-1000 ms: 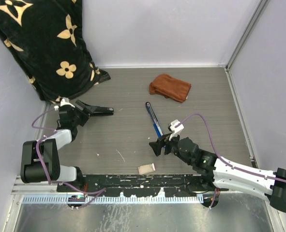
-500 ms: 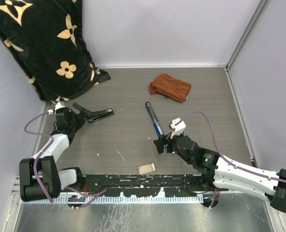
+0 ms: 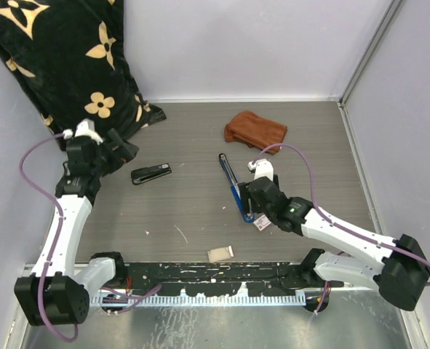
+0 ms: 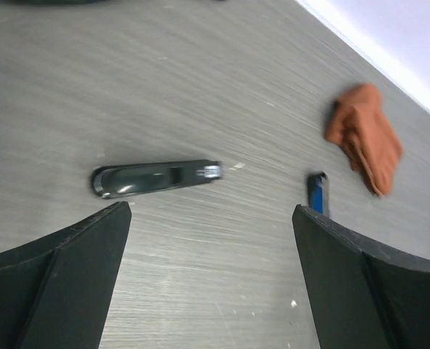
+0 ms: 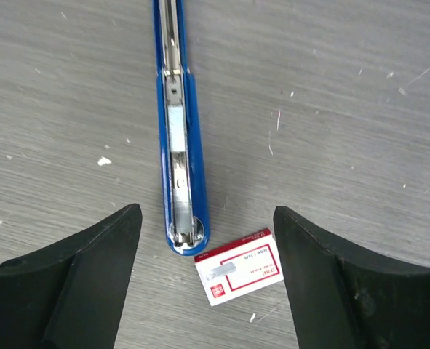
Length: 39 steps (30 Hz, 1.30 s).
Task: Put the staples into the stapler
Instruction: Close the stapler at the center of the board.
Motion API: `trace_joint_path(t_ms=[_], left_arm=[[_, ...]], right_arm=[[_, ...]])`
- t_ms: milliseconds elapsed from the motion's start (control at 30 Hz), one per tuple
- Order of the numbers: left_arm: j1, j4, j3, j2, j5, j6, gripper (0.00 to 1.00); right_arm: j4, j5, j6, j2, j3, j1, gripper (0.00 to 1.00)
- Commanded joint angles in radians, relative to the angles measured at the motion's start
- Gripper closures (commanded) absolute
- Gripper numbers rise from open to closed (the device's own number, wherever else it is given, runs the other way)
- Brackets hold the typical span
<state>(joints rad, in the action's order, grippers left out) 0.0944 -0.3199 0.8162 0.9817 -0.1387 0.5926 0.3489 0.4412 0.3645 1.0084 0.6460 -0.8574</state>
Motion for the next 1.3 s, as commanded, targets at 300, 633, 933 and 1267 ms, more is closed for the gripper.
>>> trace_joint_path(t_ms=[300, 633, 933, 1267], left_arm=[[-0.285, -0.269, 0.26, 0.125, -0.239, -0.173, 0.04], [-0.304, -0.213, 0.15, 0.084, -0.26, -0.133, 0.04], [-0.305, -0.197, 0.079, 0.04, -0.295, -0.12, 0.02], [-0.305, -0.04, -0.153, -0.059, -0.343, 0.05, 0.01]], right_arm=[[-0.087, -0.132, -0.063, 0.167, -0.026, 0.018, 0.32], [-0.123, -0.086, -0.062, 0.346, 0.044, 0.017, 0.45], [-0.165, -0.14, -0.102, 0.441, 0.078, 0.017, 0.71], [-0.261, -0.292, -0.178, 0.397, 0.044, -0.063, 0.99]])
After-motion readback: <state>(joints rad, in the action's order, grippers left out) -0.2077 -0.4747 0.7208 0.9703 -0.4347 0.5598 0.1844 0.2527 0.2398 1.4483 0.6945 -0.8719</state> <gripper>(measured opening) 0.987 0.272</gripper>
